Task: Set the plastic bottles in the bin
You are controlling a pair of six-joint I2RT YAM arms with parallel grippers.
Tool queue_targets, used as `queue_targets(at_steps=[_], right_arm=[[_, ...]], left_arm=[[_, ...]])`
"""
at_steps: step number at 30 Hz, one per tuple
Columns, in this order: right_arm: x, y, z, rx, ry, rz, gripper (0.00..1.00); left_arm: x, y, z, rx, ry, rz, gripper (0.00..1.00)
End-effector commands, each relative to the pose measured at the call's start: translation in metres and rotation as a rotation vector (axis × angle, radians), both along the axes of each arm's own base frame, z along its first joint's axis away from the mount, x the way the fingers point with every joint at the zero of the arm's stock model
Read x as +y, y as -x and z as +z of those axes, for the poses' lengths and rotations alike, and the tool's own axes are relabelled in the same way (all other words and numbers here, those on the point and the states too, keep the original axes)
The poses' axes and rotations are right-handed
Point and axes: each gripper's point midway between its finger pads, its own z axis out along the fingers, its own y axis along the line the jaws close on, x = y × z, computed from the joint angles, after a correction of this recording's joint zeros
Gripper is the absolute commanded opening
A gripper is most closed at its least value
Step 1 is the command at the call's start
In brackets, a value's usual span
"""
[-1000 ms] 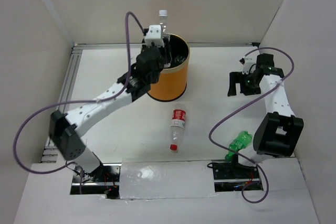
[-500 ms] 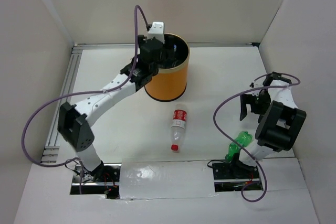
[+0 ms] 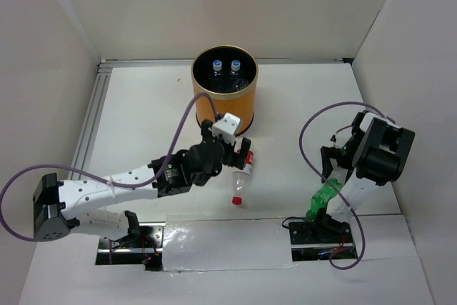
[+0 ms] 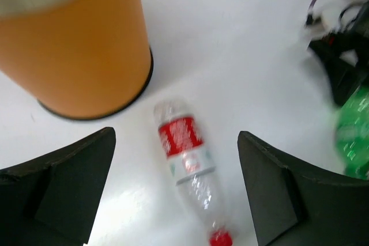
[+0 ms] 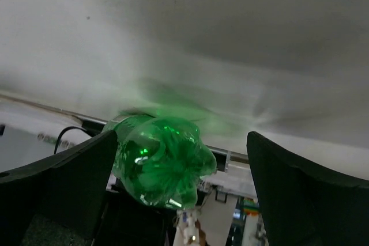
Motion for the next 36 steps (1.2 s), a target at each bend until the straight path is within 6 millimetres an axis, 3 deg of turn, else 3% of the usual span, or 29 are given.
queue_targets(at_steps=[1, 5, 8, 11, 13, 14, 17, 18, 21, 24, 28, 29, 31, 32, 34, 35, 36], right_arm=[[0.007, 0.015, 0.002, 0.102, -0.072, 0.012, 1.0], [0.021, 0.021, 0.004, 0.17, -0.103, 0.068, 1.0], [0.026, 0.018, 0.006, 0.176, -0.091, 0.119, 0.99], [0.033, 0.015, 0.006, 0.178, -0.087, 0.168, 0.88], [0.037, 0.015, 0.004, 0.191, -0.09, 0.188, 0.78], [0.038, 0.015, 0.003, 0.199, -0.093, 0.197, 0.62], [0.042, 0.01, 0.006, 0.186, -0.105, 0.198, 0.38], [0.042, 0.004, 0.006, 0.163, -0.116, 0.201, 0.23], [0.044, -0.026, 0.013, 0.064, -0.121, 0.23, 0.09], [0.046, -0.055, 0.022, -0.034, -0.121, 0.264, 0.04], [0.054, -0.119, 0.054, -0.267, -0.141, 0.303, 0.0], [0.052, -0.148, 0.075, -0.377, -0.126, 0.308, 0.0], [0.062, -0.178, 0.1, -0.509, -0.173, 0.333, 0.0], [0.063, -0.202, 0.127, -0.622, -0.168, 0.356, 0.0], [0.072, -0.225, 0.161, -0.756, -0.186, 0.401, 0.0], [0.081, -0.245, 0.202, -0.894, -0.187, 0.439, 0.0], [0.09, -0.254, 0.227, -0.974, -0.191, 0.47, 0.0]], left_arm=[[0.008, 0.016, -0.026, 0.085, 0.037, 0.078, 0.99], [0.018, 0.03, -0.05, 0.138, 0.043, 0.101, 0.99], [0.024, 0.035, -0.054, 0.158, 0.06, 0.112, 0.99], [0.033, 0.039, -0.062, 0.17, 0.045, 0.129, 0.99], [0.036, 0.042, -0.066, 0.175, 0.038, 0.134, 0.99], [0.038, 0.043, -0.068, 0.179, 0.046, 0.137, 0.99], [0.045, 0.044, -0.076, 0.19, 0.034, 0.154, 0.99], [0.046, 0.045, -0.073, 0.193, 0.053, 0.156, 0.99], [0.049, 0.046, -0.084, 0.207, 0.038, 0.164, 0.99], [0.049, 0.048, -0.092, 0.223, 0.019, 0.16, 0.99], [0.047, 0.05, -0.103, 0.248, 0.016, 0.164, 0.99], [0.047, 0.05, -0.102, 0.252, 0.025, 0.167, 0.99], [0.046, 0.052, -0.109, 0.266, 0.018, 0.165, 0.99], [0.047, 0.052, -0.111, 0.272, 0.017, 0.17, 0.99], [0.048, 0.053, -0.115, 0.28, 0.017, 0.175, 0.99], [0.046, 0.055, -0.116, 0.293, 0.027, 0.168, 0.99], [0.048, 0.055, -0.12, 0.295, 0.018, 0.169, 0.99]])
